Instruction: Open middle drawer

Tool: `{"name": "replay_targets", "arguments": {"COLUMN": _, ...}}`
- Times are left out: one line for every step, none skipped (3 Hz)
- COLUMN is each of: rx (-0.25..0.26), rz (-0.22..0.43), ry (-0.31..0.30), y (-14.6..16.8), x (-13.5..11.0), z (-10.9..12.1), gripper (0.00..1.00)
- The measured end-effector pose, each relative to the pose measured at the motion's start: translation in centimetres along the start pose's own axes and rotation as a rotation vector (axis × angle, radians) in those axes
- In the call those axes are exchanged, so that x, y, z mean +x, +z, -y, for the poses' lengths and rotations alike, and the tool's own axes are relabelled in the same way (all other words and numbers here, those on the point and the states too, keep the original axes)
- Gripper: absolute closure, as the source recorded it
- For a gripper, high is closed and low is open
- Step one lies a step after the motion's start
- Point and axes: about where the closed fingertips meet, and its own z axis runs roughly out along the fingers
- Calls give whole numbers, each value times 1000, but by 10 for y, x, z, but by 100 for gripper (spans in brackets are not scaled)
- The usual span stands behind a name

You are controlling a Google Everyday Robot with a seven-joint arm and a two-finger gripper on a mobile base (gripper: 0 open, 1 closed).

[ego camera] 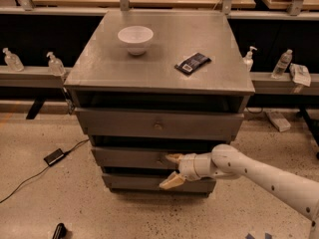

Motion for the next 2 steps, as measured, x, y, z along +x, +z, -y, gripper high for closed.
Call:
{"name": "replay_targets", "arguments": {"rx": 55, "rz": -18, "ry": -1, "y": -6, "x": 10, "z": 13, "gripper": 30}}
{"name": "replay_targets", "arguments": {"rx": 128, "rz": -70, "ry": -9, "y": -9, "x": 35, "z": 43, "gripper": 23}}
